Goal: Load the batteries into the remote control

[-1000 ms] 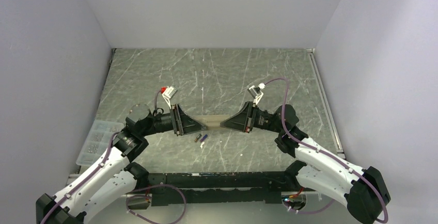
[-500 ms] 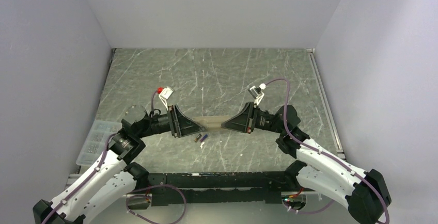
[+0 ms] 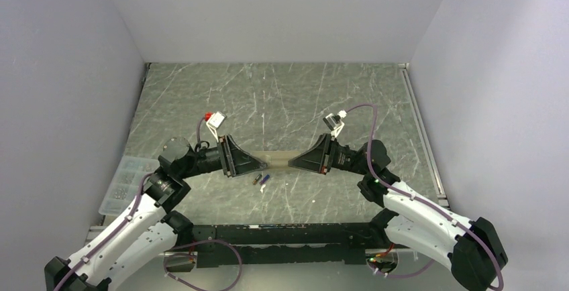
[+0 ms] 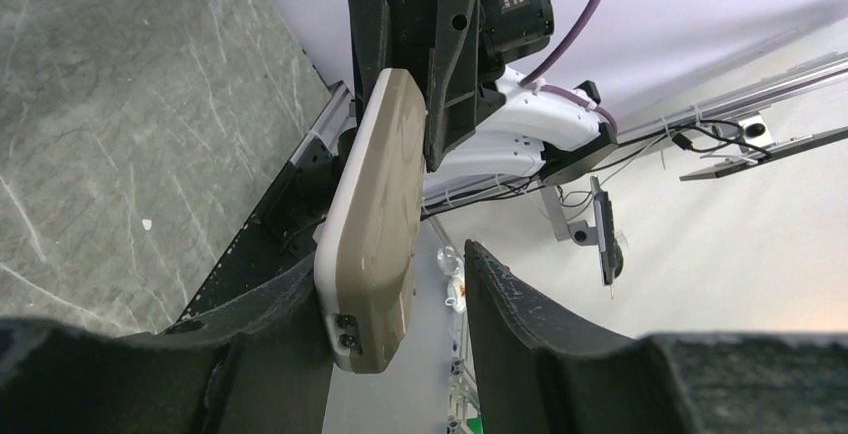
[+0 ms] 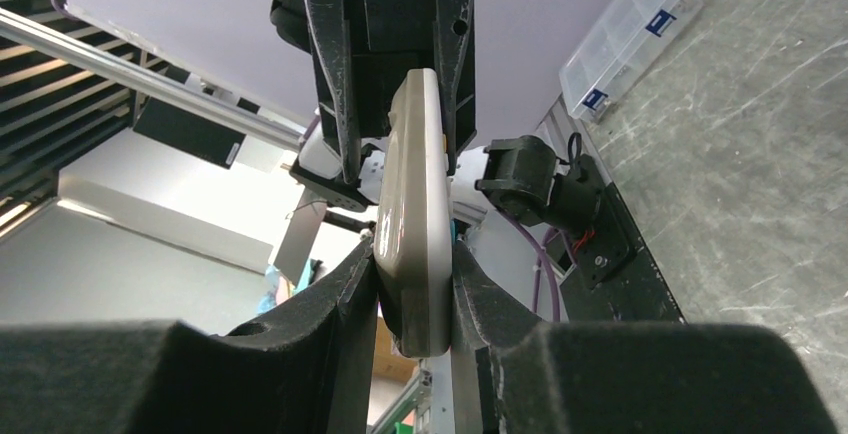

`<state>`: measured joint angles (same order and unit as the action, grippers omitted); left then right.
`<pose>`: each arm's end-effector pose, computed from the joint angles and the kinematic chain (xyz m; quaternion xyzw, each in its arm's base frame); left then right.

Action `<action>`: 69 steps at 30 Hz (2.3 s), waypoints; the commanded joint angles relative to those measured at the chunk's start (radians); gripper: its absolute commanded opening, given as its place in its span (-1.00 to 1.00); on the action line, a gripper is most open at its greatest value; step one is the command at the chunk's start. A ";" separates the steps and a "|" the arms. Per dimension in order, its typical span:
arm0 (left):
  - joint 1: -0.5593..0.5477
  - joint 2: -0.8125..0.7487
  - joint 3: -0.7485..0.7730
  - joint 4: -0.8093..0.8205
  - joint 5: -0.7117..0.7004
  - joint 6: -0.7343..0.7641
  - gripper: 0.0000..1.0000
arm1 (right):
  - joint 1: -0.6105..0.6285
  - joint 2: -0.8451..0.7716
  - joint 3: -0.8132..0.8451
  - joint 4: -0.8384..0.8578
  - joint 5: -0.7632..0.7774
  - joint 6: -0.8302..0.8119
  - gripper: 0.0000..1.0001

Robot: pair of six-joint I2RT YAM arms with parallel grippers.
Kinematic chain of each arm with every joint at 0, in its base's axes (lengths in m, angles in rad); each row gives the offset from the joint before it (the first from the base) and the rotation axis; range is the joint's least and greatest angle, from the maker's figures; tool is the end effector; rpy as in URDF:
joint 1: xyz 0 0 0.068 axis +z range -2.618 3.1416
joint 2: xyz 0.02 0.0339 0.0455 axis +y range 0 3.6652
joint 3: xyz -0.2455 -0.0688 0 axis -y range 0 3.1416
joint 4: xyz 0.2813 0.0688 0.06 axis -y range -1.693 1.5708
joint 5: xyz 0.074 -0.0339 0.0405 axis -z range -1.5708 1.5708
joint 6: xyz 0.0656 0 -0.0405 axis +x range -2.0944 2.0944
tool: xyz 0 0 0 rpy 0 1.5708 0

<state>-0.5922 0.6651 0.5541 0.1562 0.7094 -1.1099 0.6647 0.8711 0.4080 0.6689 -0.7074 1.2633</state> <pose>0.1725 -0.1676 0.2991 0.0769 0.6906 -0.6680 0.2664 0.1796 0.1949 0.2546 -0.0824 0.6446 0.7226 0.2356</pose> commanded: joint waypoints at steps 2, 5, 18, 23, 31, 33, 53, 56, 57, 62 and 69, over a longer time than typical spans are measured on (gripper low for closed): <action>0.002 0.006 -0.011 0.135 0.016 -0.046 0.00 | 0.003 0.003 -0.009 0.090 -0.003 0.037 -1.00; 0.002 0.020 -0.020 0.175 0.030 -0.067 -0.05 | 0.002 0.003 -0.008 0.091 0.000 0.039 -1.00; 0.002 0.029 -0.040 0.184 0.031 -0.071 -1.00 | 0.003 -0.005 -0.011 0.063 0.011 0.020 -1.00; 0.002 0.014 -0.051 0.178 -0.006 -0.078 -1.00 | 0.002 -0.030 0.002 -0.021 0.010 -0.030 -0.86; 0.002 -0.017 -0.056 0.091 -0.080 -0.052 -1.00 | 0.000 -0.078 0.052 -0.200 0.017 -0.134 -0.05; 0.002 -0.020 -0.047 0.066 -0.092 -0.041 -1.00 | -0.006 -0.090 0.064 -0.242 0.014 -0.159 0.05; 0.002 0.008 0.033 -0.135 -0.128 0.086 -1.00 | -0.042 -0.124 0.294 -0.744 0.062 -0.435 0.34; 0.002 0.017 0.036 -0.131 -0.127 0.090 -1.00 | -0.042 -0.103 0.279 -0.682 0.041 -0.392 0.34; 0.002 0.020 0.036 -0.127 -0.125 0.090 -1.00 | -0.042 -0.096 0.277 -0.674 0.040 -0.383 0.34; 0.002 0.030 0.034 -0.128 -0.118 0.085 -1.00 | -0.043 -0.073 0.258 -0.571 0.025 -0.325 0.33; 0.002 0.033 0.030 -0.124 -0.119 0.081 -1.00 | -0.040 -0.046 0.259 -0.554 0.029 -0.315 0.32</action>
<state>-0.5926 0.6983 0.5392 -0.0074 0.5861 -1.0367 0.6250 0.8154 0.6605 0.0437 -0.6640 0.9253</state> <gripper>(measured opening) 0.312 0.662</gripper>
